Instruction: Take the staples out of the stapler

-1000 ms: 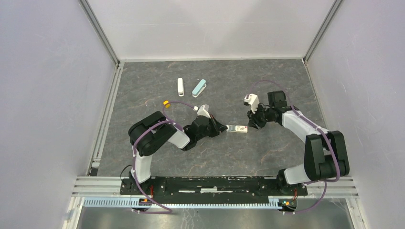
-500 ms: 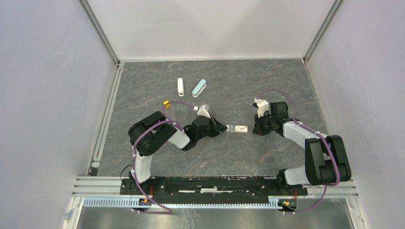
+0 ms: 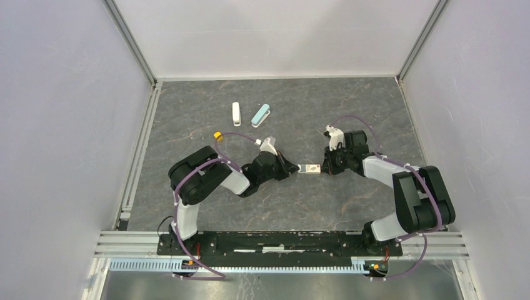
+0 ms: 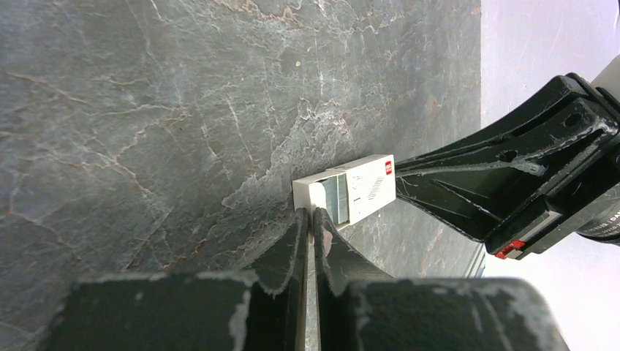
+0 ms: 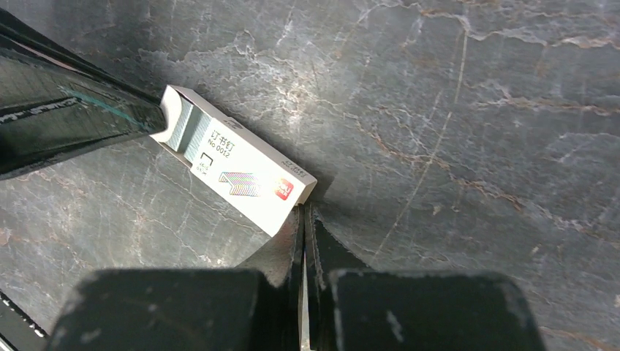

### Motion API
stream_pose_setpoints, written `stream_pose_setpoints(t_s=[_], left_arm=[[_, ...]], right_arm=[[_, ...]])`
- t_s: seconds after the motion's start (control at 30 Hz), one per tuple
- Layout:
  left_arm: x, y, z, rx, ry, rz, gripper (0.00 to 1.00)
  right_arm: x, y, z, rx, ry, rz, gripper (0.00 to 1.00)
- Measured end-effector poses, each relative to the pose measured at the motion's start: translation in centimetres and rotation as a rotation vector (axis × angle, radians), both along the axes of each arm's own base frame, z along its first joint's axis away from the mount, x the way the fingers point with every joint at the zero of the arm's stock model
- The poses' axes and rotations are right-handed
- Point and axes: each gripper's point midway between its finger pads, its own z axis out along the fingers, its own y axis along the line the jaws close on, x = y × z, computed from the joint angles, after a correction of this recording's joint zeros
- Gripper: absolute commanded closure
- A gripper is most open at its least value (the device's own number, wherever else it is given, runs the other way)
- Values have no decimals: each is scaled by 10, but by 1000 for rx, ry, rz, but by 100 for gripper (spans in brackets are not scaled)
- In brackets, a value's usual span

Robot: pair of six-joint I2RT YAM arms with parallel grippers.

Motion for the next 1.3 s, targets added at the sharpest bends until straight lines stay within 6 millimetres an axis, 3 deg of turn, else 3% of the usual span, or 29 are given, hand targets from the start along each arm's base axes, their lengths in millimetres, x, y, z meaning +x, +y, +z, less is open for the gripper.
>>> stream_pose_setpoints(t_s=[0.77, 1.13, 1.3], left_arm=[[-5, -9, 1, 5, 5, -20, 90], [-5, -7, 1, 9, 5, -15, 79], [-9, -6, 12, 3, -3, -18, 72]], right_arm=[[-2, 19, 0, 9, 4, 48, 99], [-1, 18, -1, -3, 1, 40, 98], [0, 17, -1, -7, 1, 38, 98]])
